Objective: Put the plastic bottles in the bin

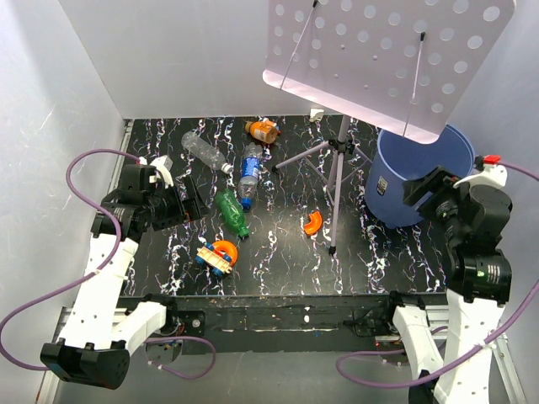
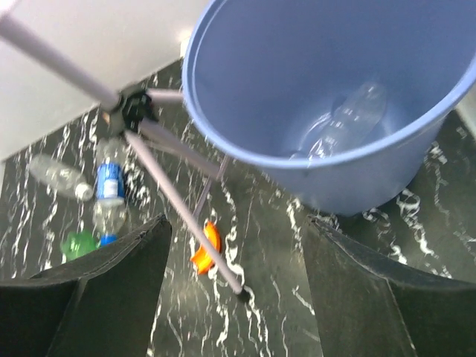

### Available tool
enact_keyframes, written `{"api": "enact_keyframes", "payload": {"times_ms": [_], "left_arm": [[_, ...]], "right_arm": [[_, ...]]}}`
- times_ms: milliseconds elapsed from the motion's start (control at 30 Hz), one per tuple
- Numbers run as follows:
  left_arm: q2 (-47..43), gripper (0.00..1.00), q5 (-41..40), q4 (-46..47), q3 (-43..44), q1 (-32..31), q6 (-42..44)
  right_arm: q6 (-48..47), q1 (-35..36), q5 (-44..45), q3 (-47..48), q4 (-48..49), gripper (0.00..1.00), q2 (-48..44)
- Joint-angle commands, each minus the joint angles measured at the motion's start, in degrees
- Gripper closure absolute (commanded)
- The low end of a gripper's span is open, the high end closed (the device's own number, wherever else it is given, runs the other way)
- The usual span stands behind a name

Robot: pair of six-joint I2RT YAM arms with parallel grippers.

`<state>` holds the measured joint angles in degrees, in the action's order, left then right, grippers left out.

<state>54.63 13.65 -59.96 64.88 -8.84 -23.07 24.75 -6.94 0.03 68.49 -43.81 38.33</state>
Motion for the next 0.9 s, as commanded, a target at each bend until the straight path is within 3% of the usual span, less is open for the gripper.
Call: {"api": "enact_keyframes", "payload": {"times_ms": [0,100,233,433,500,600,667,867], "left_arm": [[-0.75,0.01,0.15,0.90,0.95,0.14,0.31],[-0.41,0.01,0.50,0.99,0.68,0.14,0.13],[-0.05,0.01,0.50,0.99,1.03,0.14,-0.05],[0.30,0.01,0.59,0.99,1.74,0.14,-0.92],[0.21,0.01,0.33,0.64,2.00,0.14,-1.01],[-0.05,0.01,-0.29,0.11,1.92,0.14,-0.75],[-0.14,0.00,0.06,0.02,1.74,0.14,-0.40],[-0.49,0.01,-0.99,-1.12,1.83,0.14,0.66]], "right_arm": [[-0.15,2.71,-6.35,-3.97,-3.47,0.23,-2.73],[0.64,10.50,-0.51,-5.03,-7.51,0.23,-1.24],[5.47,24.66,7.42,-5.91,-4.80,0.25,-0.19],[8.82,49.44,27.01,0.66,-5.23,0.26,13.41],[8.03,51.23,30.71,4.01,-5.23,0.27,17.99],[4.09,51.06,35.37,4.02,2.30,0.40,21.69],[1.71,49.40,36.53,5.07,5.75,0.44,24.85],[-0.93,40.61,30.21,8.68,12.07,0.46,32.24]]}}
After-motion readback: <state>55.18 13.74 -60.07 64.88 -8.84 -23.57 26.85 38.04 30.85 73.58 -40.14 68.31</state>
